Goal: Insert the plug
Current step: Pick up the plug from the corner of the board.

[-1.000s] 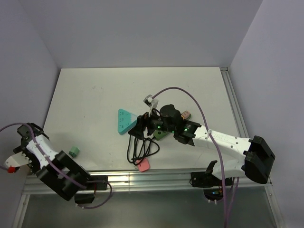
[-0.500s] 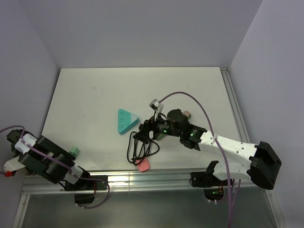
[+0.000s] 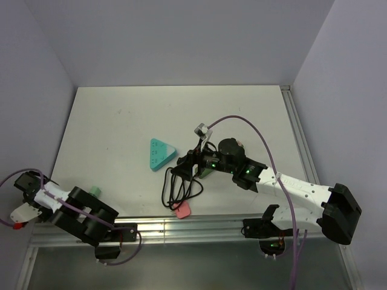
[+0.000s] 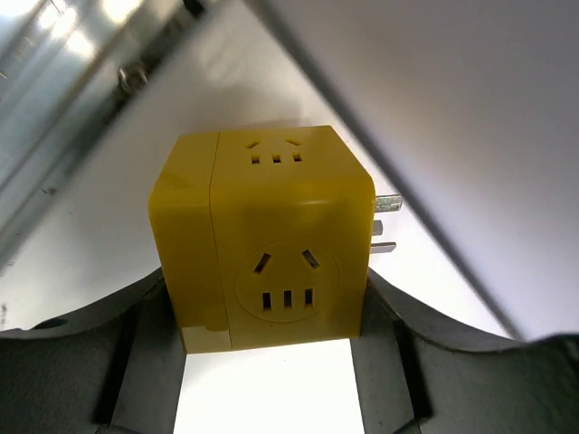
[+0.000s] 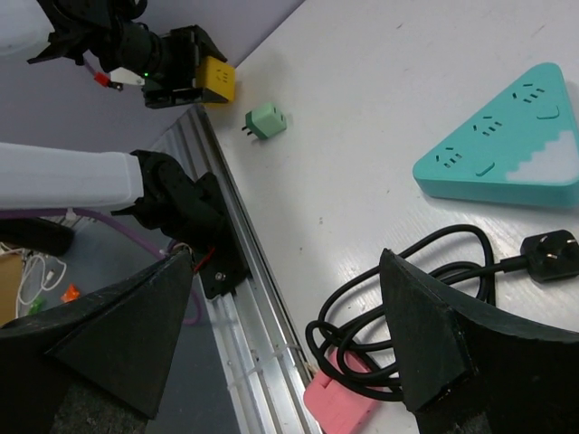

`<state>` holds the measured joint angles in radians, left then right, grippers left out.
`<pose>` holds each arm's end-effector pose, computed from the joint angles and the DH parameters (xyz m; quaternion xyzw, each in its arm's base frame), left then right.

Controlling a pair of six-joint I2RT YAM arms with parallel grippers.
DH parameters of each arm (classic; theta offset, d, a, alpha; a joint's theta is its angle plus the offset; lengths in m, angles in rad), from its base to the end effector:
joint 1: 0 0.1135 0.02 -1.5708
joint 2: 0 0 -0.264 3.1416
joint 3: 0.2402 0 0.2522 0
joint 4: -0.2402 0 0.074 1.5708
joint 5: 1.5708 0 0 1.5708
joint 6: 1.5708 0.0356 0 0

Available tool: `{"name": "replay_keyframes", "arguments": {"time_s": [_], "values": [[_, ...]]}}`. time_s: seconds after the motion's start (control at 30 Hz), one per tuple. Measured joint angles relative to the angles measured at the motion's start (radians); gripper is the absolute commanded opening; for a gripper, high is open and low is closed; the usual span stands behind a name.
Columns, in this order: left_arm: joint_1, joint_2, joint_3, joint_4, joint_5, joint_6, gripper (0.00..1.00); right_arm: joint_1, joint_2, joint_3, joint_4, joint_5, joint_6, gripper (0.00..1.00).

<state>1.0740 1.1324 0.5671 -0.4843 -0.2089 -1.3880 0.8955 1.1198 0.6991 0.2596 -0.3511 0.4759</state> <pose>0.0894 0.1803 0.1776 -0.9150 0.2950 0.0594 0.2689 0.1524 0.2099 0.2886 -0.2669 0.7100 0.5069 0.4095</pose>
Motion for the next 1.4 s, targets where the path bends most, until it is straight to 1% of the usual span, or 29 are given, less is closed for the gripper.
{"name": "replay_keyframes", "arguments": {"time_s": [0.07,0.17,0.23,0.3,0.37,0.43,0.57,0.6,0.67,0.93,1.1,1.2,1.3,1.33,1.4], "values": [[-0.013,0.0,-0.019,0.024,0.026,0.0,0.25,0.0,-0.003,0.0,0.0,0.001,0.003,0.9],[-0.083,0.009,-0.023,0.046,0.032,-0.006,0.25,0.0,-0.022,-0.003,0.002,0.002,0.009,0.9],[-0.179,0.009,-0.022,0.064,0.014,-0.021,0.25,0.0,-0.04,-0.006,0.003,0.002,0.014,0.9],[-0.317,0.012,-0.015,0.076,0.0,-0.038,0.24,0.0,-0.056,-0.008,0.004,0.003,0.018,0.9],[-0.423,0.039,0.016,0.078,0.005,-0.043,0.22,0.0,-0.075,-0.016,0.008,0.008,0.019,0.9],[-0.483,0.093,0.066,0.082,0.015,-0.04,0.18,0.0,-0.086,-0.021,0.006,0.019,0.019,0.9],[-0.574,0.219,0.174,0.095,0.025,-0.029,0.15,-0.002,-0.089,-0.021,-0.002,0.056,0.018,0.9],[-0.61,0.241,0.193,0.103,0.02,-0.026,0.12,-0.002,-0.088,-0.021,-0.007,0.072,0.019,0.9],[-0.69,0.255,0.211,0.116,0.022,-0.013,0.11,-0.002,-0.084,-0.021,-0.018,0.101,0.019,0.89],[-1.04,0.257,0.348,0.115,0.046,0.076,0.1,-0.012,-0.034,-0.02,-0.058,0.197,0.026,0.9],[-1.199,0.211,0.348,0.128,0.12,0.117,0.11,-0.024,0.02,-0.018,-0.058,0.223,0.033,0.89],[-1.303,0.161,0.335,0.128,0.139,0.104,0.13,-0.024,0.05,-0.018,-0.048,0.231,0.038,0.91],[-1.426,0.106,0.317,0.142,0.155,0.05,0.13,-0.024,0.063,-0.02,-0.018,0.239,0.055,0.92],[-1.468,0.09,0.311,0.148,0.159,0.027,0.13,-0.024,0.063,-0.023,-0.004,0.241,0.06,1.0],[-1.543,0.068,0.3,0.158,0.159,-0.025,0.12,-0.024,0.062,-0.039,0.047,0.253,0.076,1.0]]}}
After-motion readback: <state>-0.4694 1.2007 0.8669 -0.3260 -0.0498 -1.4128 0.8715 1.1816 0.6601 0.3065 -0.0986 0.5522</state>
